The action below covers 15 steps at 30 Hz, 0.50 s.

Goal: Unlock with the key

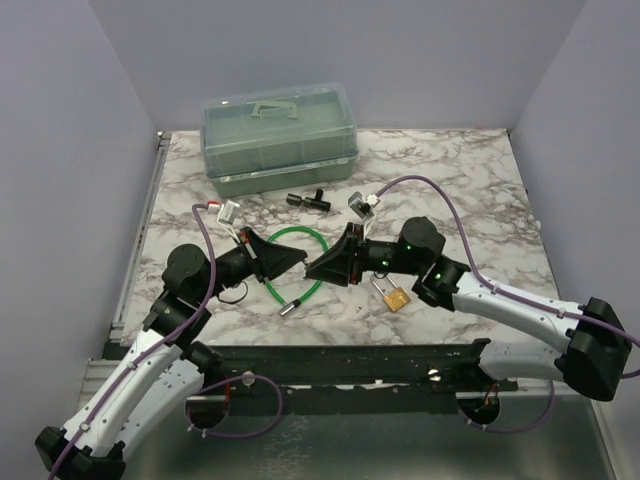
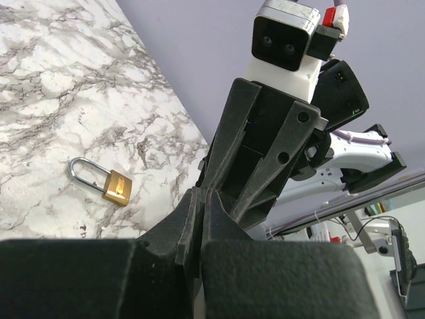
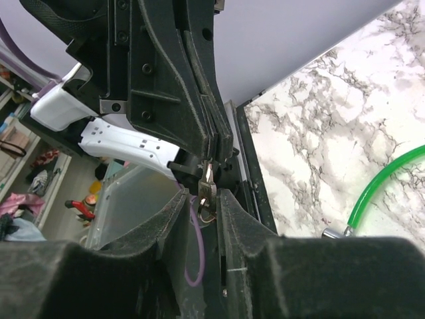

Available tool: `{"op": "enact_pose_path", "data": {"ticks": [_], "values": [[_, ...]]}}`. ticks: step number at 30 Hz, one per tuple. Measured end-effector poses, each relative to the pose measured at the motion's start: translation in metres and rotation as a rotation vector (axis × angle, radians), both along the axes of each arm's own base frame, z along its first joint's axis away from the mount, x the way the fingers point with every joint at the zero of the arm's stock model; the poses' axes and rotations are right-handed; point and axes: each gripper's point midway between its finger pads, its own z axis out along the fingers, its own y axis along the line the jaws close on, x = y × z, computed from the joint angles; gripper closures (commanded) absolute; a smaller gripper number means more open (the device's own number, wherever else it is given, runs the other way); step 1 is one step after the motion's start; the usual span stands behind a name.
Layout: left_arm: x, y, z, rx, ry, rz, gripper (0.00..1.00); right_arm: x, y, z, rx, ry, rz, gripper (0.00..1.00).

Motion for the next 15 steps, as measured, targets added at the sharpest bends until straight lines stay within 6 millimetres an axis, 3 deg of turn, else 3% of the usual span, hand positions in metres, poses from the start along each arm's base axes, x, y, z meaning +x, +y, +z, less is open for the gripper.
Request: {"op": "enact_pose_path", "data": {"ticks": [5, 9, 10, 13, 15], "values": [[-0.0009, 0.0007, 0.0012, -0.003, -0.007, 0.001, 1.00, 0.0024, 0.0016, -0.0025, -0.007, 0.006, -0.006, 0.97], [-0.0012, 0.0013, 0.0013, -0.005, -0.017, 0.003, 1.00, 0.0042, 0.0031, -0.0047, -0.014, 0.022, -0.009, 1.00], [-0.0009, 0.0015, 0.0006, -0.004, -0.017, 0.005, 0.93, 0.0046, 0.0033, -0.0049, -0.015, 0.023, -0.010, 1.00], [0.0005, 0.0023, -0.0014, -0.001, -0.018, 0.014, 0.39, 0.0059, 0.0034, -0.0069, -0.023, 0.028, -0.017, 1.00], [0.0036, 0.0035, -0.0065, 0.013, -0.010, 0.032, 0.17, 0.0078, 0.0034, -0.0085, -0.031, 0.029, -0.028, 1.00]]}}
